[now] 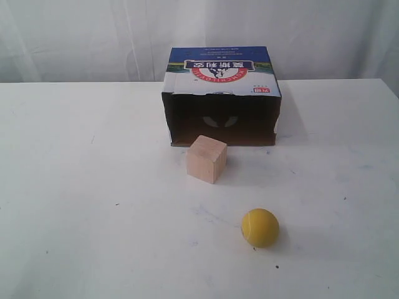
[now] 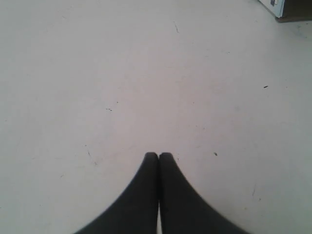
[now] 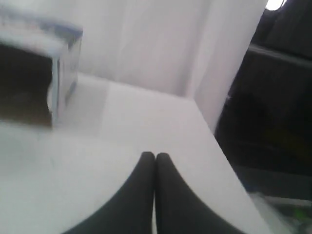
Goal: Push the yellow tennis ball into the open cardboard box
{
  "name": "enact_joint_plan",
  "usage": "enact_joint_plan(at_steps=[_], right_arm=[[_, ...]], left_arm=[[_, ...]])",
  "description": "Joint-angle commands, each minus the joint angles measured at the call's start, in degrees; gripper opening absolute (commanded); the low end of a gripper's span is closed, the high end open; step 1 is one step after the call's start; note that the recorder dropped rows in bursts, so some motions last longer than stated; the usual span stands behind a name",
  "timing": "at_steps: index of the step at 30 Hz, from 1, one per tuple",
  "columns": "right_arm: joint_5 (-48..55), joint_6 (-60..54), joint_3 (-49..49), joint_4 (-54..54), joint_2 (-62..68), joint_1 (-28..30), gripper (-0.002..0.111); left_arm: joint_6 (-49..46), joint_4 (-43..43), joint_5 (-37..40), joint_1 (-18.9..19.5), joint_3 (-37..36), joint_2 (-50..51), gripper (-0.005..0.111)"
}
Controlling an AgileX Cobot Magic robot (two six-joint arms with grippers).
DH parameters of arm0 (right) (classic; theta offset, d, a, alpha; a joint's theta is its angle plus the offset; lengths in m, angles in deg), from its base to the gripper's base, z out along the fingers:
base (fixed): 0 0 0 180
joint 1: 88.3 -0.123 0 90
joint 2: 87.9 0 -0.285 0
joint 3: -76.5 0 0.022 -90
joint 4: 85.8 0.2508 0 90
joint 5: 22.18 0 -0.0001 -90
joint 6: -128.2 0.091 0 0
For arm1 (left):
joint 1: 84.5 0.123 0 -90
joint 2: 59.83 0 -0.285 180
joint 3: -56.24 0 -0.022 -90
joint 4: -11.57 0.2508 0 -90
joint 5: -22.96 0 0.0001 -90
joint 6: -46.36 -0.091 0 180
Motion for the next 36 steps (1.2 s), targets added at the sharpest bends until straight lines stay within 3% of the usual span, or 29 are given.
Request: enact_joint_plan(at_steps=[1,2,4,8,11,14,18,24,28,30,31,33,36], right_arm=[[-15.63,33.12,0.14,22.71,-0.3,0.3,0.0],[-16.26,43.1,0.14,26.15,-0.3,0.3,0.0],[-21.41,47.64,0.14,26.3,-0.3,0.3,0.0],[-54.7,49.08,-1.63,33.53,1.99,0.3,0.0],[-58.61,39.98,-12.96,35.3,12.17,0.3,0.0],[-42.82,13.86,-27.07,15.99,27.93,0.3,0.0],[-19.66,9.5,-40.34,-8.2,53.09,0.3,0.0],[8.59,6.21,-53.27,-10.05,85.21,1.03,0.0],[31.28,2.36,-60.37,1.15,90.87,-1.7,0.0],[44.05,-17.77,-62.07,18.38,89.49,-4.51,0.0],[52.66,-32.8,-61.64,34.71,88.1,-6.5,0.0],[58.76,-44.54,-59.94,49.99,87.65,-10.47,0.0],[53.15,-43.9,-57.16,50.68,88.98,-16.19,0.0]], left_arm=[[0.16,-0.2,-0.06,-0.2,-0.11,-0.26,0.0],[0.16,-0.2,-0.06,-0.2,-0.11,-0.26,0.0],[0.16,-0.2,-0.06,-0.2,-0.11,-0.26,0.0],[0.16,-0.2,-0.06,-0.2,-0.11,-0.26,0.0],[0.16,-0.2,-0.06,-0.2,-0.11,-0.26,0.0],[0.16,-0.2,-0.06,-0.2,-0.11,-0.26,0.0],[0.16,-0.2,-0.06,-0.2,-0.11,-0.26,0.0],[0.16,-0.2,-0.06,-0.2,-0.11,-0.26,0.0],[0.16,-0.2,-0.06,-0.2,-0.11,-0.26,0.0],[0.16,-0.2,-0.06,-0.2,-0.11,-0.26,0.0],[0.16,-0.2,-0.06,-0.2,-0.11,-0.26,0.0],[0.16,-0.2,-0.06,-0.2,-0.11,-0.26,0.0],[0.16,-0.2,-0.06,-0.2,-0.11,-0.26,0.0]])
